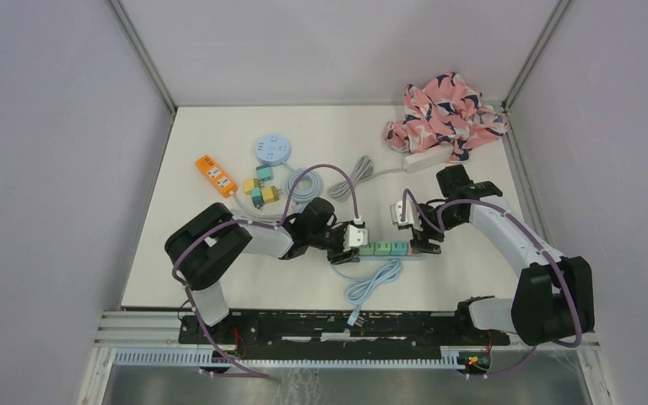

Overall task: Pull the plug off the socket
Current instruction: Remove the plug from the socket.

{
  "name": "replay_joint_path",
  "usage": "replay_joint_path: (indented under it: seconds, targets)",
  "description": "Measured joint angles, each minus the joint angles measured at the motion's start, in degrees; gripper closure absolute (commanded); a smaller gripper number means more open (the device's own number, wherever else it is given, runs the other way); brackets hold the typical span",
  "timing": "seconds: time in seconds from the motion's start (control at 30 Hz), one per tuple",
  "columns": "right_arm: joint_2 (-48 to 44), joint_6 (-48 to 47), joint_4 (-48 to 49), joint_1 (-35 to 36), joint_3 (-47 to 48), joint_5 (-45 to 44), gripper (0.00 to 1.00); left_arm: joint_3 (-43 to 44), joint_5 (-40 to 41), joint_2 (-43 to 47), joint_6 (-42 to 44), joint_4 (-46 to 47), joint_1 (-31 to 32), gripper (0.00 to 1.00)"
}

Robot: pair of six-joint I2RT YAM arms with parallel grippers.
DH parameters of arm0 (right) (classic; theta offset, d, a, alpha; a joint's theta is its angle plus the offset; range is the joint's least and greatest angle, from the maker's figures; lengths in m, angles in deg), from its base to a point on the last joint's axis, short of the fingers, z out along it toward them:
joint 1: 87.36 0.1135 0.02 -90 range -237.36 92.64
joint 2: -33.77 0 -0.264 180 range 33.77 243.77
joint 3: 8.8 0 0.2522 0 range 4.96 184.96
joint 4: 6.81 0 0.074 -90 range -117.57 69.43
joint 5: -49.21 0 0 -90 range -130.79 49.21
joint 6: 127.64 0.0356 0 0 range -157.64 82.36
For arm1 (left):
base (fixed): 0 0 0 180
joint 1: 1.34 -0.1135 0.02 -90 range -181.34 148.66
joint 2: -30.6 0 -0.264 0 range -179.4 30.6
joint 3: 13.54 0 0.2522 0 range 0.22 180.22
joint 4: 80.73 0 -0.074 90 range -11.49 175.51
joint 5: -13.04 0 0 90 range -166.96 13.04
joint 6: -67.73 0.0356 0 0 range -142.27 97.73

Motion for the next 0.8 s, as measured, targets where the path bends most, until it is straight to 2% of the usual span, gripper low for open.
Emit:
replay_joint_path:
  seconds: [0.1, 0.27, 0.37, 0.67, 0.8]
  targets:
    - [0.61, -3.34, 0.61, 0.0, -0.57, -1.73, 0.35, 0.0, -0.26, -0.5, -0.2, 1.11, -0.04, 0.76]
    - [3.41, -7.85, -0.63, 0.02, -1.03, -3.39, 0.43, 0.02, -0.81, -1.2, -0.79, 2.47, -0.07, 0.77]
    - [4.76, -8.33, -1.11, 0.02, -1.03, -4.35, 0.51, 0.0, -0.96, -1.36, -1.27, 3.02, -0.07, 0.69]
    - [5.16, -6.36, -1.79, 0.02, -0.98, -5.05, 0.88, -2.38, 0.02, -1.6, -3.91, 9.09, 0.11, 0.4]
    - [5.44, -5.01, -1.4, 0.26, -0.76, -5.03, 0.99, -3.52, 1.46, -2.32, -4.61, 13.49, 0.74, 0.37]
